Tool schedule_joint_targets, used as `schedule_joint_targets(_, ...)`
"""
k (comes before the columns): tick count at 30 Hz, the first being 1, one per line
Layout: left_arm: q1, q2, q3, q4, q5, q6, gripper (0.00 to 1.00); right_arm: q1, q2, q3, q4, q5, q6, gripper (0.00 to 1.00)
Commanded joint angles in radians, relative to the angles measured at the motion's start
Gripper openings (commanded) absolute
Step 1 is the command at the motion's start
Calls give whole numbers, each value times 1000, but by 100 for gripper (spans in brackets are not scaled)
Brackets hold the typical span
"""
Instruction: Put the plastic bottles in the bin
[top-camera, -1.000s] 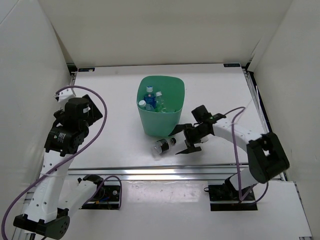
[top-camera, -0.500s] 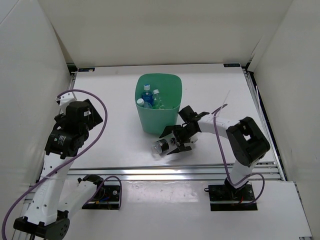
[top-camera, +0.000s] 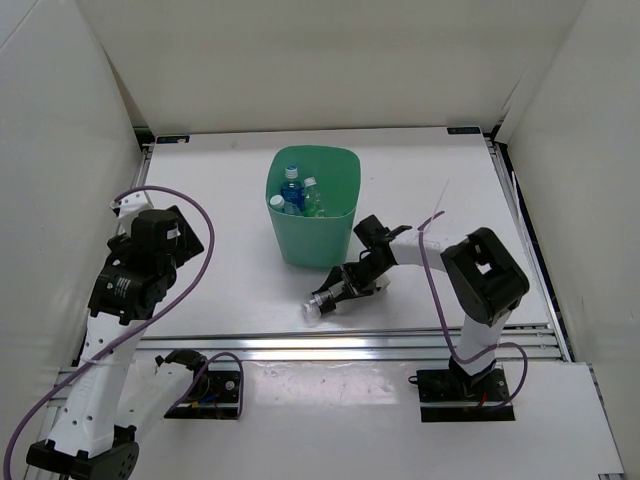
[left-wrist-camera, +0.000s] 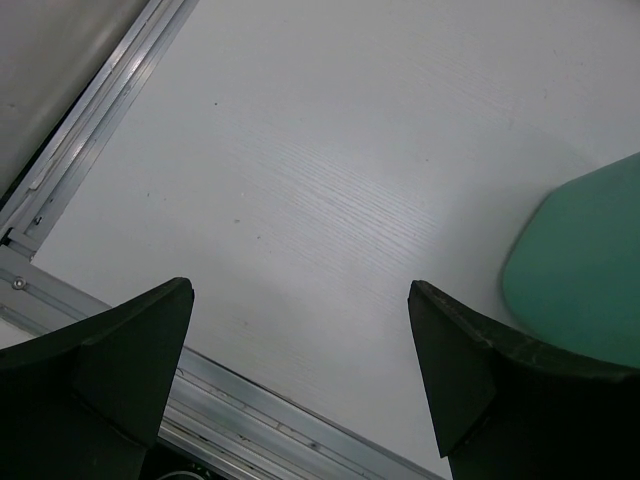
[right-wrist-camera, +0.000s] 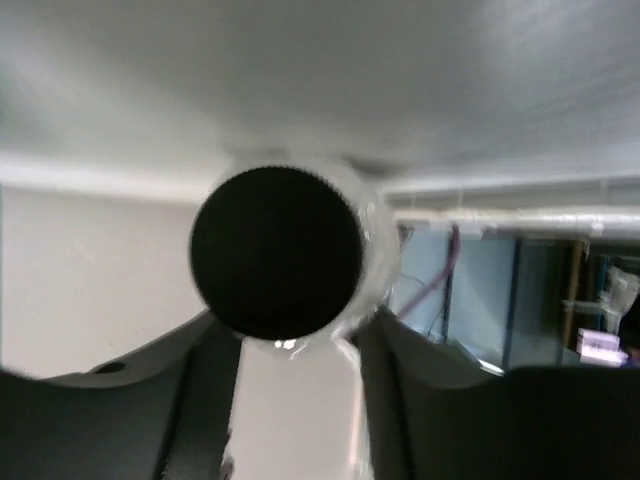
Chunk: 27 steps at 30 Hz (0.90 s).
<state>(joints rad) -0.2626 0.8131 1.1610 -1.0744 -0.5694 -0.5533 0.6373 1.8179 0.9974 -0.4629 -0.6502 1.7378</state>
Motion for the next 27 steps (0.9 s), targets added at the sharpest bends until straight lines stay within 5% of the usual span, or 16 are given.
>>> schedule_joint_targets(1,5,-17,-9,-12,-27,0,100,7,-55,-48,-29,-74,-9,36)
schedule_joint_targets(10,5,-26,-38,-21,-58,-42,100,-21,-278,-23,-181,-97,-10,22)
schedule_joint_targets(11,5,-26,-49,-30,-58,-51,100,-21,-287,-4,-181,-82,-24,24)
schedule_joint_targets(15,5,-26,-58,-30,-58,-63,100,-31,-186,92,-268,-51,-163,88)
schedule_joint_targets(22,5,-46,-49,-73,-69,-63,100,-50,6,303,-462,30,-435,92)
schedule_joint_targets(27,5,-55,-60,-93,-78,-82,100,-60,55,303,-485,98,-523,92)
